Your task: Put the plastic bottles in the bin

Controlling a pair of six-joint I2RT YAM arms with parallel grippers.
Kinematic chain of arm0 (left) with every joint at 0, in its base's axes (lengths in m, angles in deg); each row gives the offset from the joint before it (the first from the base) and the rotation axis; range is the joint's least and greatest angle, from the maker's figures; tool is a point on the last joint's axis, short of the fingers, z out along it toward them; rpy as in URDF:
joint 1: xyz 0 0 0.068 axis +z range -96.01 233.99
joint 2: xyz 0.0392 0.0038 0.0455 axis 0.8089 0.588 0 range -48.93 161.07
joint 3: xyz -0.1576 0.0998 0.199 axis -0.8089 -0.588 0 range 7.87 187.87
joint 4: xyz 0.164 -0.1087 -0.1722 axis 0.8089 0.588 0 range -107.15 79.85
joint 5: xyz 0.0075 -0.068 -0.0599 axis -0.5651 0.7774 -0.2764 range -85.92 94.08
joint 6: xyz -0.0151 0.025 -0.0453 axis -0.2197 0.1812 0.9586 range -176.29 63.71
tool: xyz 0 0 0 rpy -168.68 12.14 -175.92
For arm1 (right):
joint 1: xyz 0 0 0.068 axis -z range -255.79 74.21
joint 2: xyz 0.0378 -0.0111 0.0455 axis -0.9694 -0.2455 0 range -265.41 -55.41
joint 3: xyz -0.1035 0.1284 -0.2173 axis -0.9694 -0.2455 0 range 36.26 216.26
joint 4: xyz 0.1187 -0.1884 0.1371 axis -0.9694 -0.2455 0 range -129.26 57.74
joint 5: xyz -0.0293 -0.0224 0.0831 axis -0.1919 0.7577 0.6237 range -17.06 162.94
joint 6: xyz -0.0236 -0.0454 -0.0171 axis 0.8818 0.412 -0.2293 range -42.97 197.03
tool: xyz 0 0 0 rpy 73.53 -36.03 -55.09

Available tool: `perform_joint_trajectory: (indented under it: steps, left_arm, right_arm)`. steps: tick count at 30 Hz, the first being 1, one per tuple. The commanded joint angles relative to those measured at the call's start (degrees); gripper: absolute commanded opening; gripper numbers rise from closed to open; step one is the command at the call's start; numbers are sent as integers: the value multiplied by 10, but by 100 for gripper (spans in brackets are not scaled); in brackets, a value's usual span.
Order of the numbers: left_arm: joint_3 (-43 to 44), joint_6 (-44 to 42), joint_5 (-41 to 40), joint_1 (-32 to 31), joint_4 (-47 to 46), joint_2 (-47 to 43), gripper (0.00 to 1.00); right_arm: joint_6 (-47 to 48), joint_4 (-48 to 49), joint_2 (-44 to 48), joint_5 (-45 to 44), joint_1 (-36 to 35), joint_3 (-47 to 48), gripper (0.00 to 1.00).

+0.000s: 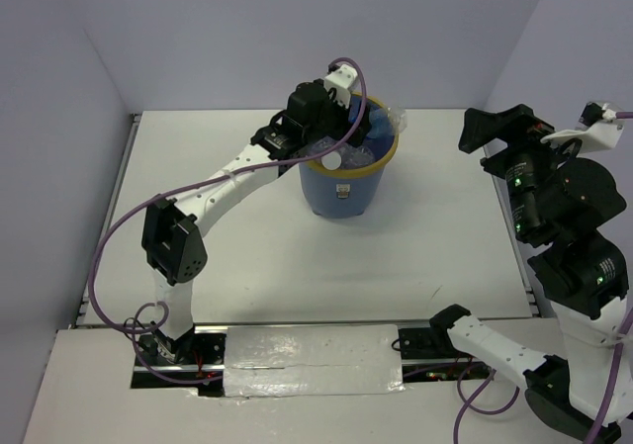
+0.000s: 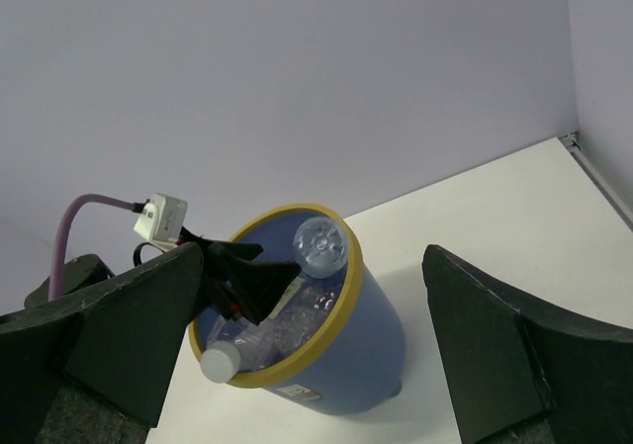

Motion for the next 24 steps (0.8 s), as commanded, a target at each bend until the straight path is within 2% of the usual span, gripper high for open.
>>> perform_joint_trajectory:
  steps: [1, 7, 11, 14, 15, 17, 18, 20, 21, 23, 24]
  left_arm:
    - [7, 5, 4, 2, -2, -34, 99]
    - [15, 15, 18, 2, 3, -100, 99]
    - [6, 33, 4, 8, 2, -191, 99]
    - [26, 61, -62, 24, 38, -222, 98]
    - [34, 71, -93, 30, 75, -225, 97]
    - [52, 106, -123, 52, 113, -227, 97]
    - [56, 120, -164, 61, 152, -227, 97]
    - [57, 177, -194, 102, 197, -223, 97]
    - [55, 199, -189, 120, 243, -222, 97]
    - [27, 265, -163, 187, 280, -231, 96]
    - [-15, 289, -126, 228, 293, -249, 96]
  right_arm:
    - [5, -3, -3, -7, 2, -6, 100]
    - [9, -48, -41, 10, 2, 12, 100]
    - [13, -81, -87, 29, 2, 19, 100]
    - [8, -93, -104, 34, 3, 0, 100]
    - [6, -89, -111, 39, 4, -8, 100]
    - [-4, -85, -117, 59, 23, -31, 100]
    - [-9, -79, -121, 87, 33, -37, 100]
    - [-26, -70, -124, 124, 83, -64, 100]
    - [-33, -59, -125, 171, 104, -73, 100]
    - [-52, -37, -125, 209, 164, -114, 100]
    - [-63, -28, -124, 247, 181, -148, 100]
